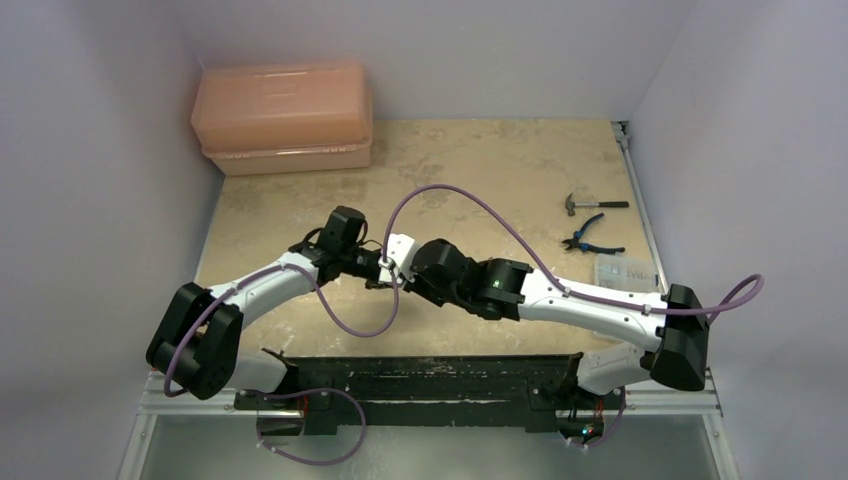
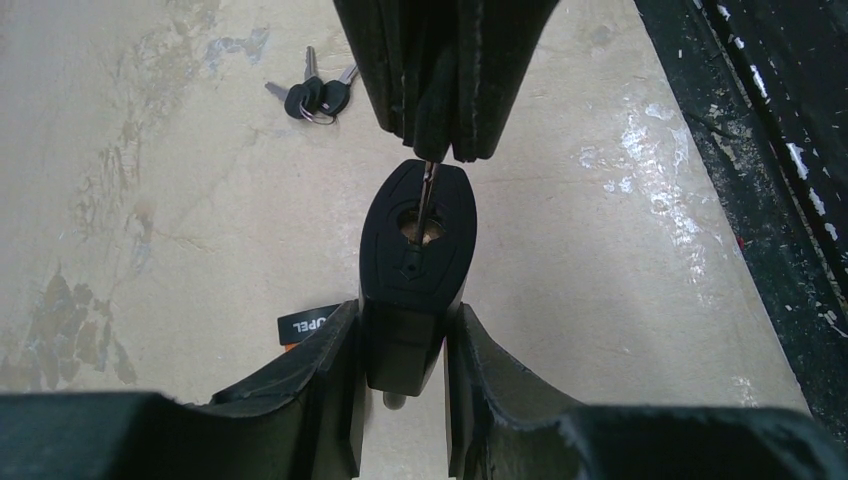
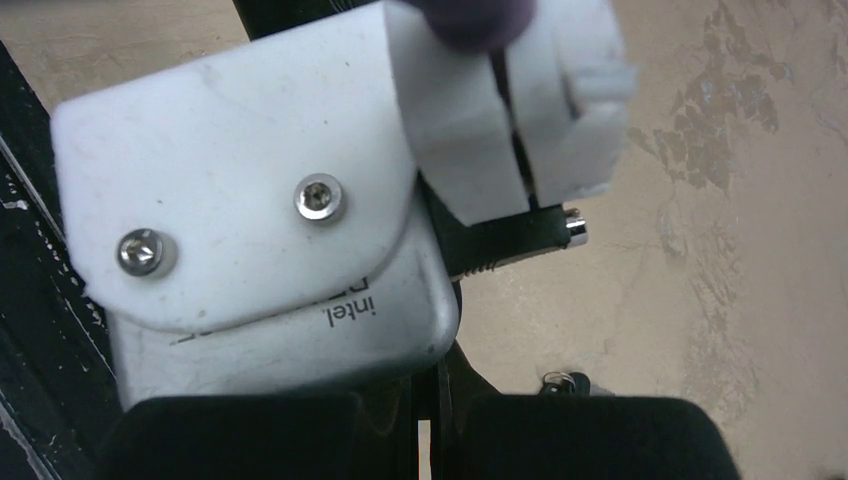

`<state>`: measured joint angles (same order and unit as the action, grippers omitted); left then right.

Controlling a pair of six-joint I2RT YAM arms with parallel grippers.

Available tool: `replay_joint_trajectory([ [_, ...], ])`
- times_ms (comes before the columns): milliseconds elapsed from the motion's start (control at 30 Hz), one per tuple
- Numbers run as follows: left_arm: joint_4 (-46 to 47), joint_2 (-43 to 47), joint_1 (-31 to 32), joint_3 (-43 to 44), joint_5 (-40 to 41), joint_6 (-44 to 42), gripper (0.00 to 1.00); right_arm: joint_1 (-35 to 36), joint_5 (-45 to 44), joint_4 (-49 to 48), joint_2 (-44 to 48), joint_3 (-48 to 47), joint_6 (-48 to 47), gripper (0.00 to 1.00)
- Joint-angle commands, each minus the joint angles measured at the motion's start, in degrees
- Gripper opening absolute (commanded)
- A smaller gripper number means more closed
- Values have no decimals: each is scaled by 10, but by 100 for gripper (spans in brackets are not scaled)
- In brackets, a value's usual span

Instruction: Unlock with the key

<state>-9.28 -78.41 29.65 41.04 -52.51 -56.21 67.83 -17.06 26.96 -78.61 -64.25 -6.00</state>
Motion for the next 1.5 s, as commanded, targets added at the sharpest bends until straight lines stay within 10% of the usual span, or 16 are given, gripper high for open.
replay_joint_trajectory([
  [0, 64, 17, 12, 28, -99, 8, 0, 12, 27, -67, 6, 3, -7, 0],
  [467, 62, 20, 12, 26, -75, 7, 0, 12, 14, -56, 161, 57, 76, 0],
  [1467, 57, 22, 14, 25, -75, 4, 0, 12, -29, -85, 119, 107, 86, 0],
])
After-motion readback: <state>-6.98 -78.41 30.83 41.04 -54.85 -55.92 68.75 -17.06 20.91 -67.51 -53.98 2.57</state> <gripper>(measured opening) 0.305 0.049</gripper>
